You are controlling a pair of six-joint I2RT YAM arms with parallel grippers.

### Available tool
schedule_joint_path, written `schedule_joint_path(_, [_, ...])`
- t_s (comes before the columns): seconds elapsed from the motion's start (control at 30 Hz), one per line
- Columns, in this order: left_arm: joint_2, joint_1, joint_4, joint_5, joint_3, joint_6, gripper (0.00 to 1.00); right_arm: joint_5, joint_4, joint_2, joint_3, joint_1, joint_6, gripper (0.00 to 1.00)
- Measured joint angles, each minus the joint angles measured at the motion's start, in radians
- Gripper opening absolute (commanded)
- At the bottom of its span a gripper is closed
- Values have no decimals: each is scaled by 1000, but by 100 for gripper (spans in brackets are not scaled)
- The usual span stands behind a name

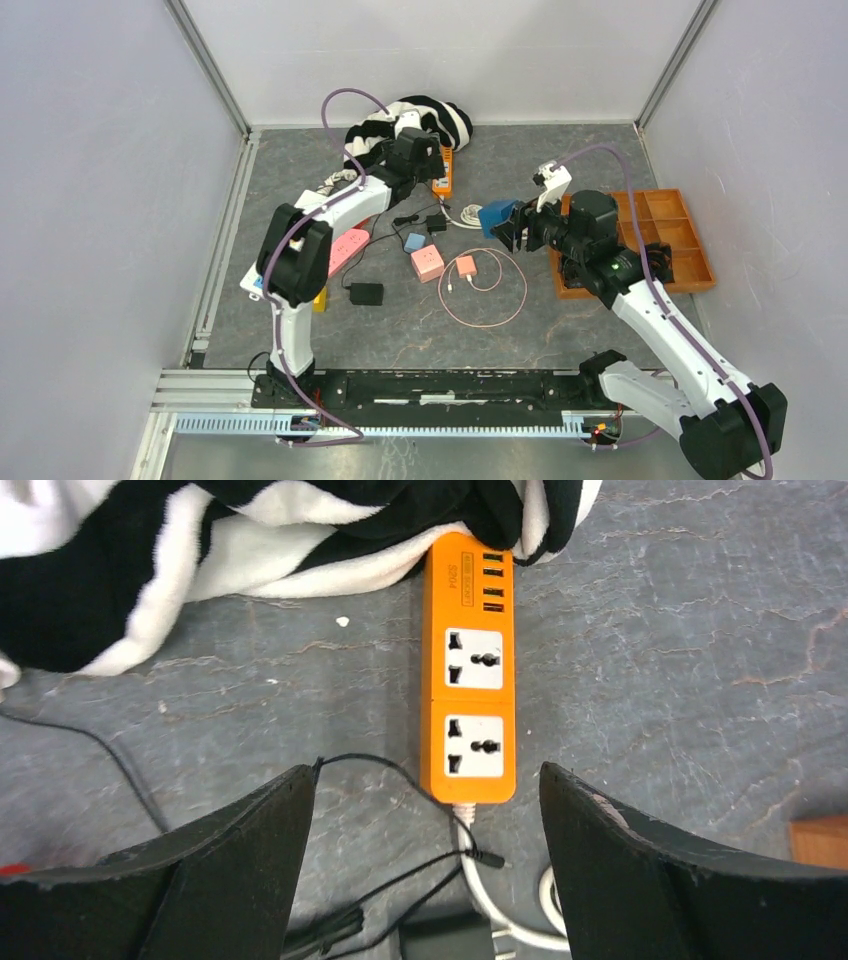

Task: Insert the plug
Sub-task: Move the socket to the center of the board.

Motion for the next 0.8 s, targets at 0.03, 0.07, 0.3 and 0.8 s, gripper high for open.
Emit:
schedule_joint_path(0.03, [23, -2, 10, -3, 11, 0, 88, -4, 0, -8, -9, 0, 0, 35])
schedule_joint_path(0.07, [50, -5, 24, -6, 24, 1, 88, -7, 0, -13, -16, 0, 1, 35])
schedule_joint_path(0.3, [265, -29, 35, -29, 228, 8, 90, -36, 37, -45, -60, 0, 6, 36])
schedule_joint_path(0.8, [483, -47, -107, -73, 453, 8, 68, 29, 52, -121, -141, 0, -18, 39])
